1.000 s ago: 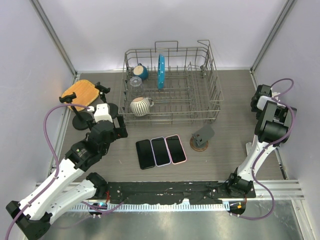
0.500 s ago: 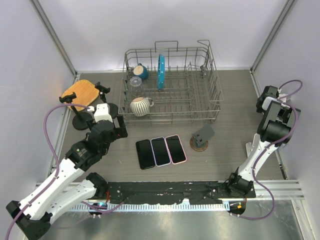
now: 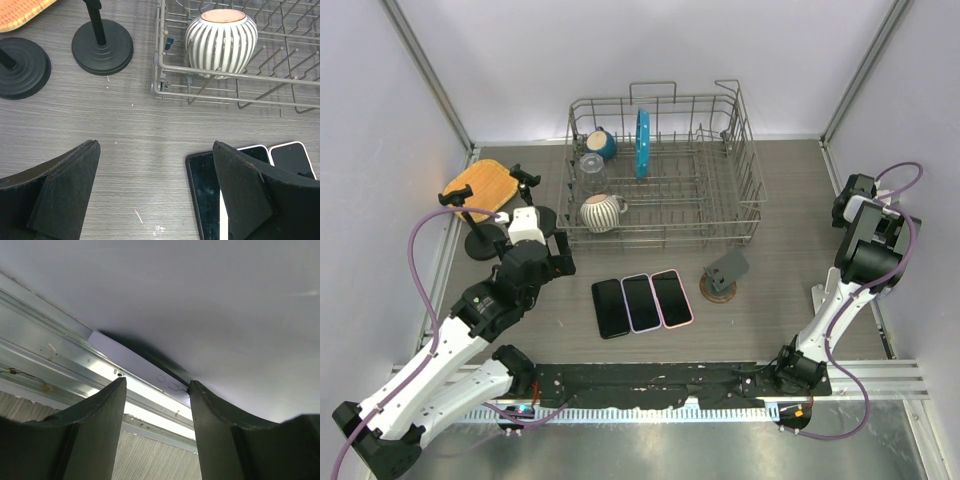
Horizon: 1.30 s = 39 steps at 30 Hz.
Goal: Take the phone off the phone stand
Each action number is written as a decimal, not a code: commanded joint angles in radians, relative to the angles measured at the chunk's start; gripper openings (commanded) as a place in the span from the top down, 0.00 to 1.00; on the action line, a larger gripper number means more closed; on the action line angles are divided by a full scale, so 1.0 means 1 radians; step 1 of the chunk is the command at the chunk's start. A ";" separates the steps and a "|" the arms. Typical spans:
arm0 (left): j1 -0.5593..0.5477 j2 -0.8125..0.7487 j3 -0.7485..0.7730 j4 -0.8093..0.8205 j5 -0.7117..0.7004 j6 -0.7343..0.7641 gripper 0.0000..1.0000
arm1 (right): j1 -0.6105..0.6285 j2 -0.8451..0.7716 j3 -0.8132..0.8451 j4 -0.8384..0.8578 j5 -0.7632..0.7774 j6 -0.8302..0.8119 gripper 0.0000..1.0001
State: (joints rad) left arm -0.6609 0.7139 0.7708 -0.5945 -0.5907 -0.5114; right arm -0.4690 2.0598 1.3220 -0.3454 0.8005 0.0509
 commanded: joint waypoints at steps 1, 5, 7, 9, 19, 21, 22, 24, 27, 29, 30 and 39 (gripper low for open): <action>0.004 -0.008 -0.001 0.038 0.006 0.017 0.00 | -0.043 0.005 -0.027 -0.049 0.010 0.012 0.41; 0.006 -0.007 -0.001 0.039 0.009 0.016 0.00 | -0.042 0.008 -0.029 -0.060 -0.075 0.006 0.43; 0.006 -0.007 0.001 0.039 0.011 0.017 0.00 | -0.043 0.010 -0.032 -0.064 -0.107 0.006 0.43; 0.006 -0.008 0.001 0.039 0.012 0.016 0.00 | -0.043 0.002 -0.043 -0.060 -0.147 -0.003 0.43; 0.007 -0.017 0.001 0.039 0.026 0.017 0.00 | -0.042 -0.030 -0.072 -0.055 -0.273 -0.032 0.53; 0.007 -0.019 0.001 0.039 0.028 0.017 0.00 | -0.042 -0.030 -0.072 -0.058 -0.268 -0.031 0.56; 0.007 -0.022 0.001 0.039 0.028 0.017 0.00 | -0.042 -0.027 -0.070 -0.061 -0.253 -0.033 0.56; 0.007 -0.025 -0.001 0.039 0.028 0.017 0.00 | -0.040 -0.023 -0.070 -0.061 -0.247 -0.029 0.56; 0.007 -0.024 -0.001 0.041 0.028 0.020 0.00 | -0.040 -0.017 -0.069 -0.061 -0.238 -0.031 0.59; 0.007 -0.021 -0.001 0.042 0.029 0.019 0.00 | -0.037 -0.017 -0.067 -0.063 -0.236 -0.033 0.72; 0.007 -0.021 -0.001 0.041 0.031 0.020 0.00 | -0.034 -0.020 -0.067 -0.063 -0.238 -0.034 0.76; 0.014 -0.034 0.001 0.041 0.048 0.019 0.00 | 0.027 -0.110 -0.030 -0.064 -0.241 -0.046 0.99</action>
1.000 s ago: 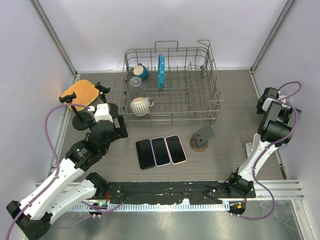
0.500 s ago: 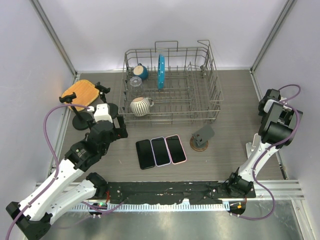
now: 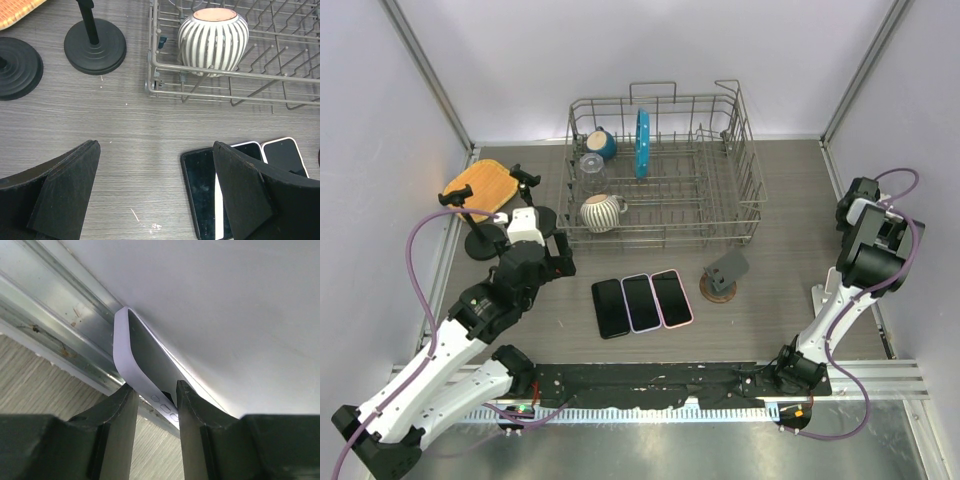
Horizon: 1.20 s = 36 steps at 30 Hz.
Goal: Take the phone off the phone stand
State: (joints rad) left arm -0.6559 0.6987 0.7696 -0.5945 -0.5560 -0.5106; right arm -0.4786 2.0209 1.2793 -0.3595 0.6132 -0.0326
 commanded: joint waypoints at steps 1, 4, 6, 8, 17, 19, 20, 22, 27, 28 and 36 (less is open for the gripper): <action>0.010 -0.021 0.000 0.042 0.014 0.018 0.00 | 0.047 -0.095 0.017 -0.050 -0.053 0.037 0.99; 0.010 -0.031 0.002 0.042 0.019 0.017 0.00 | 0.106 -0.123 0.031 -0.045 -0.017 -0.001 0.99; 0.010 -0.037 0.002 0.044 0.019 0.017 0.00 | 0.152 -0.139 0.031 -0.041 0.002 -0.027 0.99; 0.012 -0.042 0.000 0.044 0.016 0.018 0.00 | 0.193 -0.149 0.022 -0.027 0.036 -0.050 0.99; 0.012 -0.039 -0.001 0.044 0.011 0.018 0.00 | 0.278 -0.183 -0.020 0.025 0.123 -0.087 0.99; 0.013 -0.039 -0.001 0.044 0.011 0.018 0.00 | 0.300 -0.195 0.009 0.019 0.140 -0.087 0.99; 0.013 -0.038 -0.001 0.045 0.011 0.018 0.00 | 0.307 -0.200 0.020 0.010 0.149 -0.084 0.99; 0.015 -0.038 -0.001 0.045 0.010 0.020 0.00 | 0.322 -0.218 0.043 0.010 0.175 -0.073 0.99; 0.016 -0.036 -0.004 0.047 0.005 0.020 0.00 | 0.342 -0.280 0.039 0.042 0.212 -0.047 0.99; 0.016 -0.034 -0.004 0.048 0.005 0.018 0.00 | 0.345 -0.292 0.034 0.047 0.214 -0.046 0.99; 0.018 -0.030 -0.006 0.048 -0.001 0.024 0.00 | 0.367 -0.425 -0.018 0.090 0.166 0.005 0.99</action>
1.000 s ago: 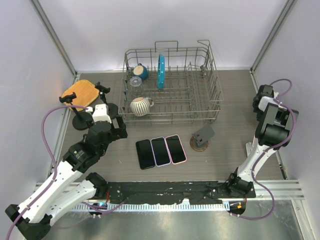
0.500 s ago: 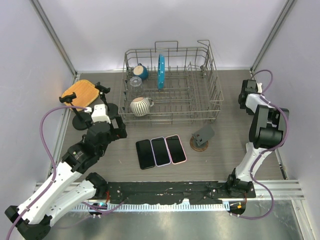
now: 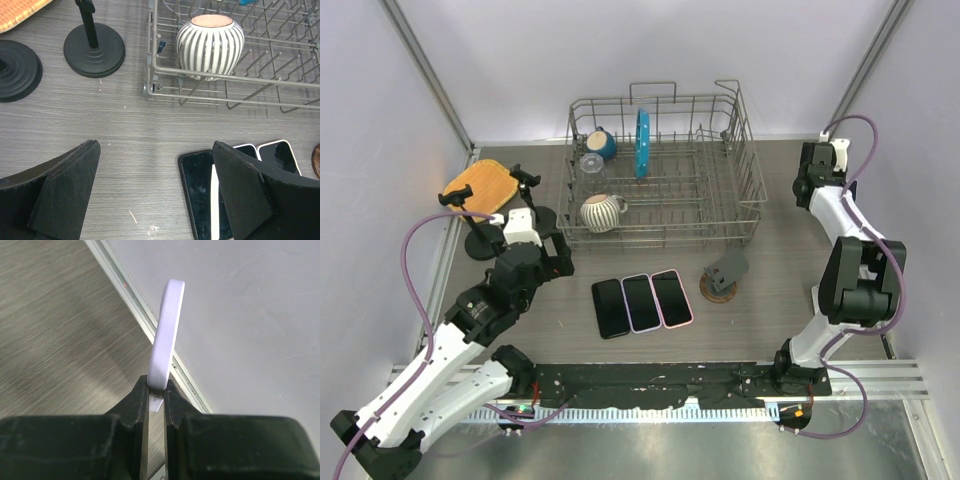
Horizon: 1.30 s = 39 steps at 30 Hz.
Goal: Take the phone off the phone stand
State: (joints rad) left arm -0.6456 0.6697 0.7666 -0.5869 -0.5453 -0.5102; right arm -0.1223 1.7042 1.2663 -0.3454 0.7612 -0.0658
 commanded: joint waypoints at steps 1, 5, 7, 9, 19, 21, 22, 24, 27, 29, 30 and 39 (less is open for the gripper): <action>0.008 -0.002 -0.003 0.042 -0.013 0.024 0.00 | 0.010 -0.121 -0.008 0.078 0.010 0.040 0.99; 0.008 -0.015 -0.007 0.048 -0.012 0.027 0.00 | 0.016 -0.178 -0.016 0.065 -0.052 0.064 0.99; 0.008 -0.016 -0.009 0.053 -0.005 0.033 0.00 | 0.030 -0.231 -0.024 0.063 -0.065 0.087 0.99; 0.008 -0.028 -0.015 0.068 0.014 0.056 0.00 | 0.039 -0.270 -0.021 0.049 -0.089 0.099 0.99; 0.008 -0.133 -0.096 0.216 0.221 0.163 0.00 | 0.093 -0.486 0.119 -0.144 -0.233 0.210 0.99; 0.009 -0.134 -0.096 0.231 0.241 0.171 0.00 | 0.102 -0.532 0.163 -0.196 -0.287 0.228 0.99; 0.009 -0.133 -0.096 0.242 0.266 0.171 0.00 | 0.105 -0.547 0.177 -0.211 -0.310 0.233 0.99; 0.008 -0.122 -0.092 0.271 0.301 0.158 0.00 | 0.110 -0.592 0.223 -0.260 -0.394 0.251 0.99; 0.008 -0.073 -0.049 0.294 0.375 0.101 0.00 | 0.115 -0.629 0.274 -0.316 -0.522 0.279 0.99; 0.004 -0.012 -0.011 0.297 0.424 0.073 0.01 | 0.115 -0.673 0.281 -0.337 -0.580 0.308 0.99; -0.009 0.007 0.029 0.295 0.426 0.043 0.01 | 0.115 -0.689 0.283 -0.342 -0.635 0.320 0.99; -0.412 0.244 0.216 0.439 0.082 0.071 0.00 | 0.116 -0.836 0.196 -0.340 -0.919 0.471 0.99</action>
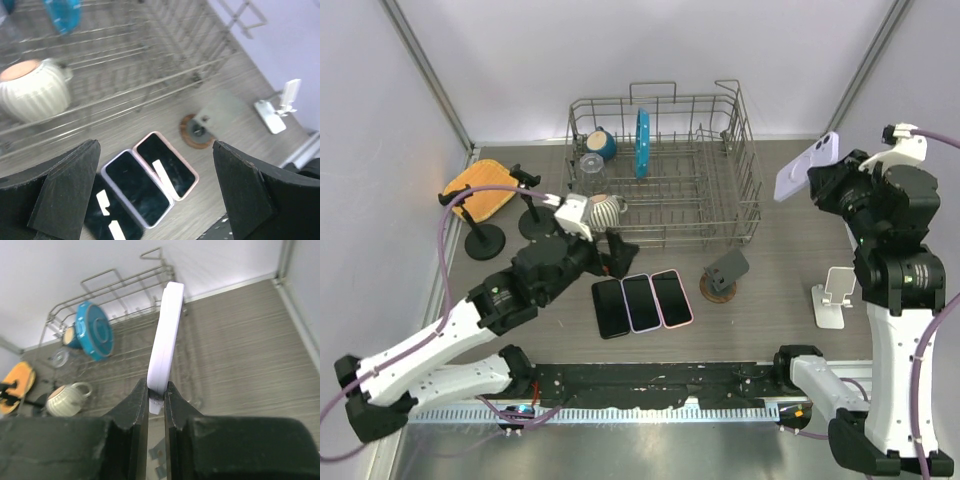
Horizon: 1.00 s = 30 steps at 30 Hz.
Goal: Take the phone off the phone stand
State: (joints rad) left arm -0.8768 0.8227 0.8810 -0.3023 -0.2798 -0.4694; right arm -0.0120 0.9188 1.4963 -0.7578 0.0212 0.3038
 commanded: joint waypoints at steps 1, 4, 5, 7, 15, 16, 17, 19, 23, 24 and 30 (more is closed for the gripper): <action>-0.215 0.122 0.117 0.172 -0.259 0.050 0.00 | 0.004 -0.061 -0.051 0.078 -0.223 0.121 0.99; -0.329 0.228 0.167 0.274 -0.385 0.096 0.00 | 0.004 -0.110 -0.126 0.129 -0.305 0.172 0.99; -0.382 0.254 0.189 0.297 -0.424 0.151 0.00 | 0.006 -0.116 -0.155 0.130 -0.317 0.181 0.99; -0.434 0.352 0.219 0.414 -0.526 0.225 0.00 | 0.004 -0.144 -0.179 0.130 -0.340 0.201 0.99; -0.629 0.722 0.377 0.944 -0.783 0.901 0.00 | 0.044 -0.221 -0.264 0.137 -0.363 0.261 0.99; -0.639 0.757 0.397 0.988 -0.798 0.954 0.00 | 0.052 -0.227 -0.268 0.137 -0.365 0.264 0.99; -0.651 0.826 0.432 1.029 -0.815 1.007 0.00 | 0.055 -0.232 -0.277 0.137 -0.366 0.265 0.99; -0.656 0.883 0.469 1.115 -0.846 1.112 0.00 | 0.064 -0.239 -0.284 0.135 -0.363 0.264 0.99; -0.656 1.000 0.564 1.231 -0.891 1.222 0.02 | 0.087 -0.256 -0.297 0.132 -0.362 0.268 0.99; -0.656 1.039 0.576 1.261 -0.909 1.256 0.03 | 0.090 -0.259 -0.298 0.130 -0.366 0.270 0.99; -0.636 1.158 0.679 1.436 -0.960 1.443 0.14 | 0.104 -0.281 -0.301 0.118 -0.377 0.273 0.99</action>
State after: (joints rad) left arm -1.5295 1.9411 1.4776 0.9112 -1.1683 0.8143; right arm 0.0826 0.6632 1.1870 -0.7364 -0.3229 0.5503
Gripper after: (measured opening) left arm 0.884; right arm 0.174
